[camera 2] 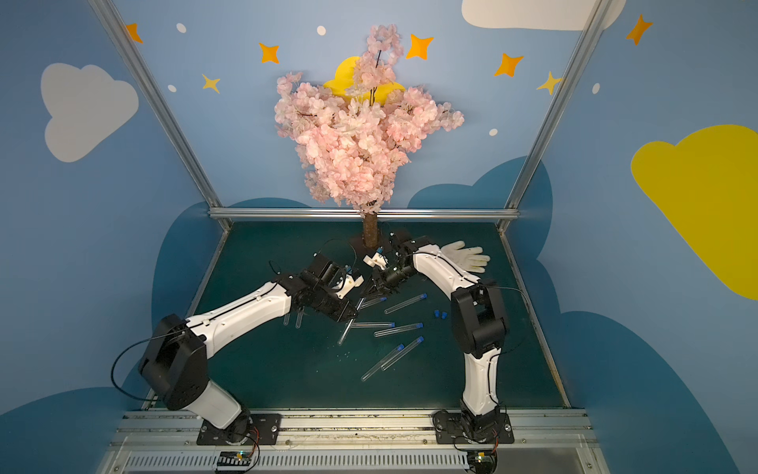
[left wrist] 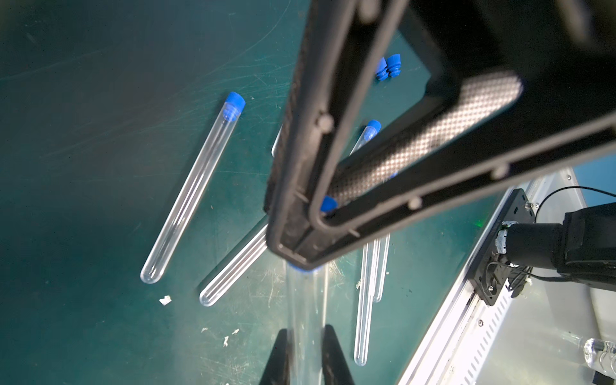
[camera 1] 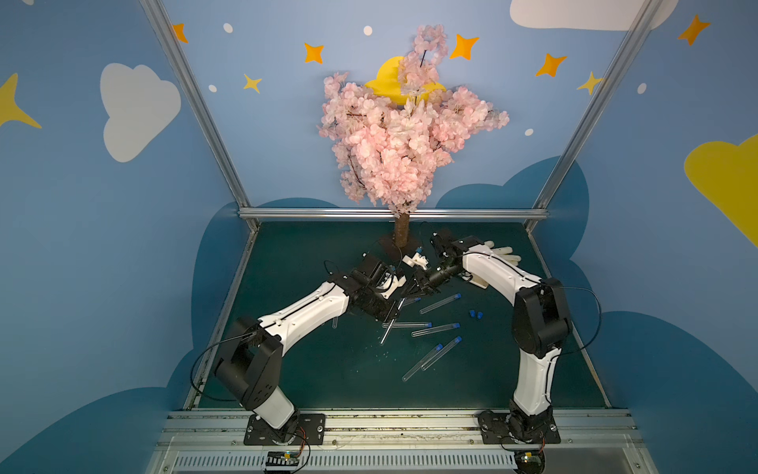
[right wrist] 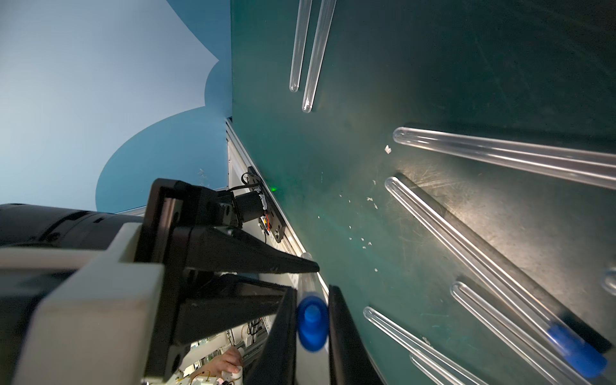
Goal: Remove stoppers from test tubes
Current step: Open the stopper on the test tube.
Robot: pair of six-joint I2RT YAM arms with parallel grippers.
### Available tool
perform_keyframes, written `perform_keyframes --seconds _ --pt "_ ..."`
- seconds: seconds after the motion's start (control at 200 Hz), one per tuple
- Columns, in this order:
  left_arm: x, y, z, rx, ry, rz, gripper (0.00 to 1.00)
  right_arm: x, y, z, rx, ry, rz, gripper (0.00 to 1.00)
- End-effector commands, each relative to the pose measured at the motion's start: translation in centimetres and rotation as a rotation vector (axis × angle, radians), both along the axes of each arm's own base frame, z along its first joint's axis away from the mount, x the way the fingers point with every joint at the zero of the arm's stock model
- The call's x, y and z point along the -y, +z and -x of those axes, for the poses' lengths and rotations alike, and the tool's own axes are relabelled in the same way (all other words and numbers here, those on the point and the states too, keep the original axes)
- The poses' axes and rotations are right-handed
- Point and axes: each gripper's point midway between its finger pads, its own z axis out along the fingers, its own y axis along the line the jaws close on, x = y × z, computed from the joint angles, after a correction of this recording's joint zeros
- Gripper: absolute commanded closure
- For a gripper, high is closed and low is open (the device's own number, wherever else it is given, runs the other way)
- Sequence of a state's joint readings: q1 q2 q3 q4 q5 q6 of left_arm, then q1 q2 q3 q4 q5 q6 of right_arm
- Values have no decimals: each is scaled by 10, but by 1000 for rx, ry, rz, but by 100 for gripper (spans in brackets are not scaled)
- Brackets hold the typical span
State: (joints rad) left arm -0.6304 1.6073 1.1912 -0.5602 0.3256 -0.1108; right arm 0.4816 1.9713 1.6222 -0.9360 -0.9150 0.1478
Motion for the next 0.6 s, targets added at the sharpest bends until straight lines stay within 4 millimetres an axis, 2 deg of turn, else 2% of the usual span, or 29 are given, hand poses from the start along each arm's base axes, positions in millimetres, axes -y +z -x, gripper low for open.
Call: perform_keyframes --seconds 0.0,0.596 --pt "-27 -21 18 -86 34 -107 91 8 7 -7 17 -14 18 100" --pt "-30 -27 20 -89 29 -125 91 16 13 -20 22 -42 10 100"
